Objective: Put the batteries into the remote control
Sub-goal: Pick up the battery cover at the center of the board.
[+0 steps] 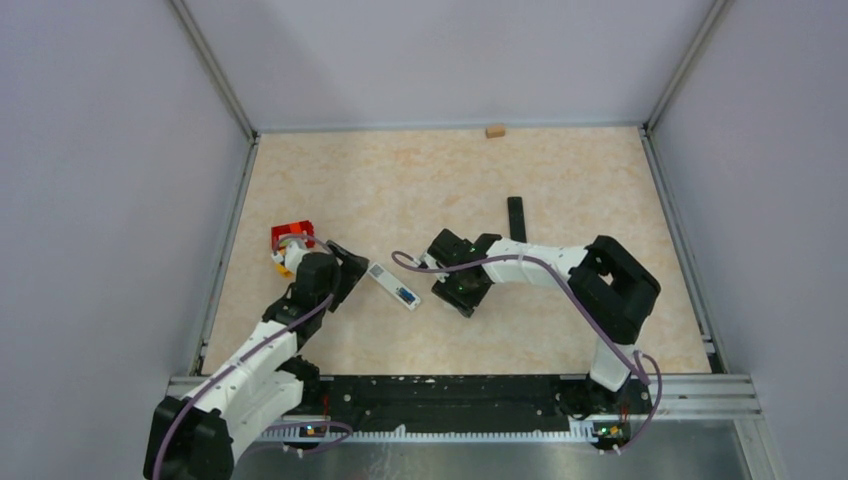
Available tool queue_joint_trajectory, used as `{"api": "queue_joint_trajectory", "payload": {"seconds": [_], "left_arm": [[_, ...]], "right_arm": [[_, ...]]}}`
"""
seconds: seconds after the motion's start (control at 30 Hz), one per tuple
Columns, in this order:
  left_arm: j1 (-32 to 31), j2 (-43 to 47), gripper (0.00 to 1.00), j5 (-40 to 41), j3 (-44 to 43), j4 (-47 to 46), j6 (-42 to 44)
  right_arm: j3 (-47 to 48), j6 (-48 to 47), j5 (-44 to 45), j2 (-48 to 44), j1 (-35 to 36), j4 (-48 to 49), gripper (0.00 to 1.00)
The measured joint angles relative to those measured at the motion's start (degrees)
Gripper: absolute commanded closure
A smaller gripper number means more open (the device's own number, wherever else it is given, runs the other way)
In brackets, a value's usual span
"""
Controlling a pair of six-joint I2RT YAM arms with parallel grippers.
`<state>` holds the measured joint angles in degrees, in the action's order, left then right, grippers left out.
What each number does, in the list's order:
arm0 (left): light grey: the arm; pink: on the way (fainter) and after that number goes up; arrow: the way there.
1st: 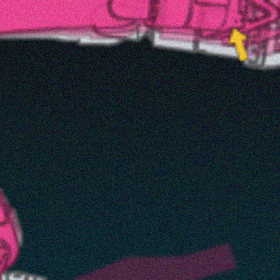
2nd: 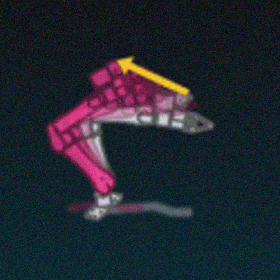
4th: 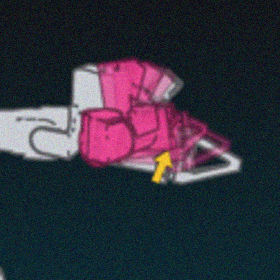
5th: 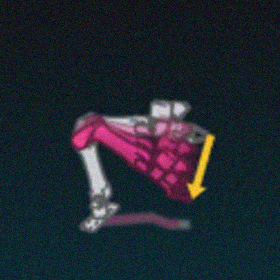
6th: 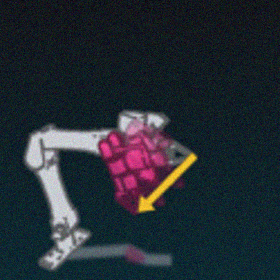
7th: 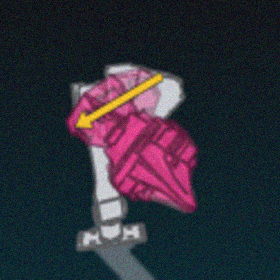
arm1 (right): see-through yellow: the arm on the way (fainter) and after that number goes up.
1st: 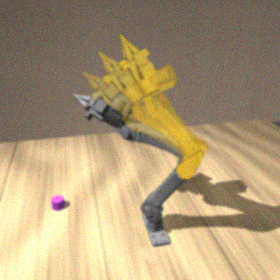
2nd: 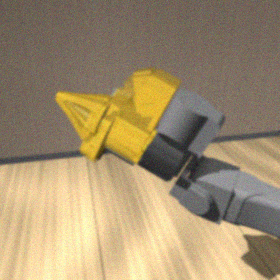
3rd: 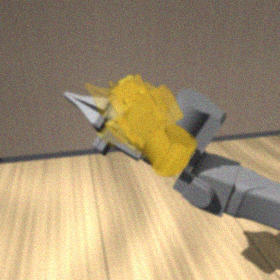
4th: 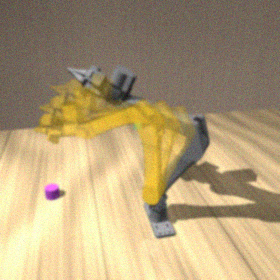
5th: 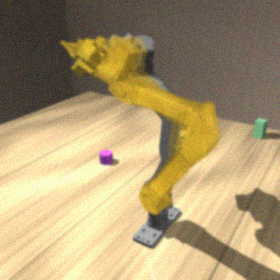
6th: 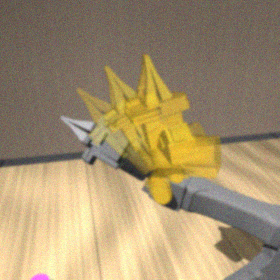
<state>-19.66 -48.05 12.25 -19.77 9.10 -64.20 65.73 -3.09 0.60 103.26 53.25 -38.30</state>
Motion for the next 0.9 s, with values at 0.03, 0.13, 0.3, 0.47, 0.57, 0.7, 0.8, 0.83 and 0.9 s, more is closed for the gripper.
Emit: {"api": "queue_joint_trajectory", "payload": {"seconds": [0.03,0.13,0.3,0.47,0.57,0.7,0.8,0.83,0.9], "left_arm": [[0.2,0.1,0.03,-0.1,-0.1,0.0,0.2],[0.9,0.7,0.03,-0.4,-0.1,0.2,0.8],[2.1,2.3,0.03,-0.8,-0.2,1.2,1.7],[2.6,3.7,0.06,-1.2,-0.2,1.7,3.0],[2.7,4.5,0.09,-2.5,-0.2,1.7,4.1],[2.7,5.0,0.12,-6.1,-0.2,1.0,6.1],[2.7,4.8,0.16,-11.7,0.1,-1.4,7.8],[2.7,4.5,0.18,-13.8,0.4,-2.7,8.1],[2.7,3.2,0.19,-17.5,1.1,-5.3,8.7]], "right_arm": [[0.2,-0.5,0.0,0.2,0.2,-0.3,0.53],[0.8,-1.9,0.2,0.7,0.5,-0.6,0.55],[1.5,-3.4,-0.2,1.3,1.3,-0.8,0.62],[2.4,-4.3,-0.7,1.9,1.7,-0.7,0.71],[2.6,-4.3,-0.8,2.0,1.7,-0.8,0.73],[2.5,-3.7,-0.7,2.0,1.7,-0.8,0.75],[2.2,-2.3,-0.7,1.7,1.7,-0.3,0.74],[2.0,-1.7,-0.8,1.5,1.7,-0.1,0.74],[1.0,-0.4,-1.3,0.7,1.5,1.0,0.74]]}}
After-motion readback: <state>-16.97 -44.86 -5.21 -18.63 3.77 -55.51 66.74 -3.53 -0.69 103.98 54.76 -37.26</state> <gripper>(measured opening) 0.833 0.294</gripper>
